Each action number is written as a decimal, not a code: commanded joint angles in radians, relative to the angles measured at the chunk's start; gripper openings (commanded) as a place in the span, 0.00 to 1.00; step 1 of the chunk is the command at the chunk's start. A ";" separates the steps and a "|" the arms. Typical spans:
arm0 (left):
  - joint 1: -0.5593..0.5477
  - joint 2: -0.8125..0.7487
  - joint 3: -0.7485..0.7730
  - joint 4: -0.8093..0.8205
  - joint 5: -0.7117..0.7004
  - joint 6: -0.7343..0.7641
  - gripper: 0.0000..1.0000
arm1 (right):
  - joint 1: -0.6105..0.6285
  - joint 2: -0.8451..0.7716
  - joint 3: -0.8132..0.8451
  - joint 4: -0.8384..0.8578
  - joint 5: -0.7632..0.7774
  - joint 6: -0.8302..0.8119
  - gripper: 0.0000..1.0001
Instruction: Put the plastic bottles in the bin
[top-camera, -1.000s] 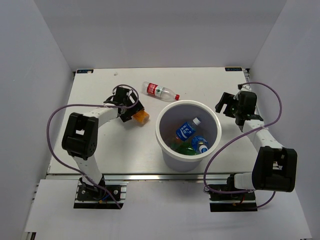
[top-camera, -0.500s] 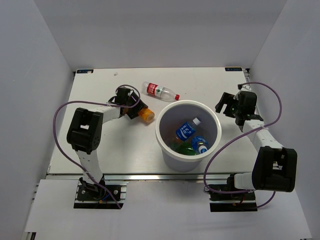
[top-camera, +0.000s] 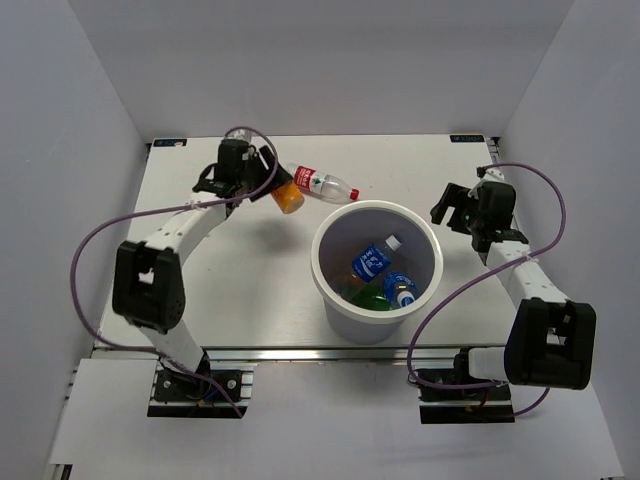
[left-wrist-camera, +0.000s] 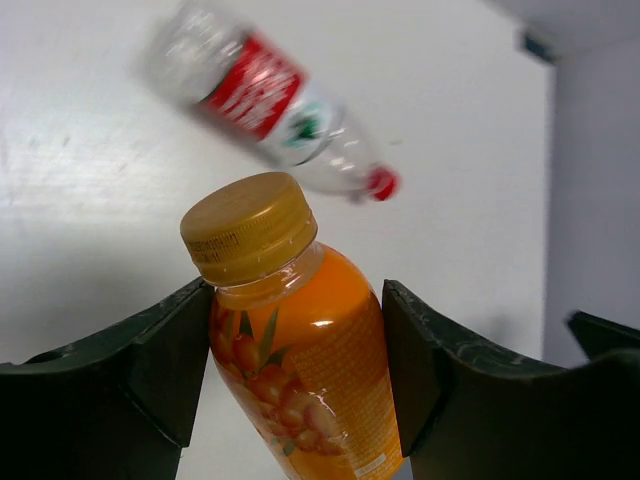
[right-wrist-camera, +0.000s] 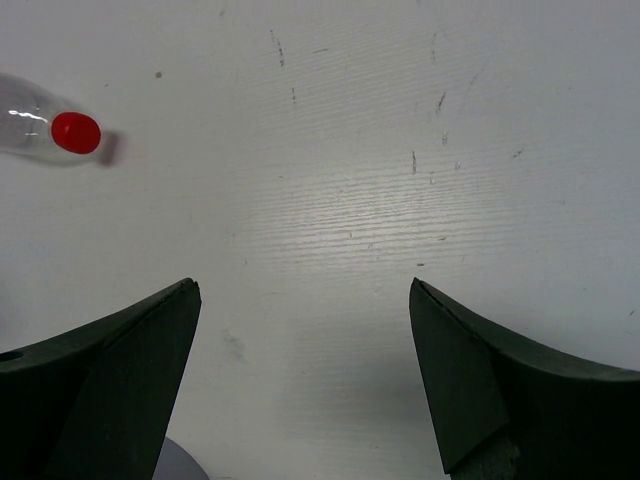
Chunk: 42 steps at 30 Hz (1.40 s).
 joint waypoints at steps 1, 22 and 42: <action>-0.002 -0.200 0.055 0.077 0.116 0.110 0.06 | -0.004 -0.058 0.009 0.052 -0.039 -0.004 0.89; -0.427 -0.401 0.134 -0.036 0.278 0.314 0.69 | -0.004 -0.120 -0.017 0.077 -0.136 -0.008 0.89; -0.080 -0.129 0.417 -0.208 -0.280 0.172 0.98 | -0.004 -0.101 -0.003 0.048 -0.039 -0.023 0.89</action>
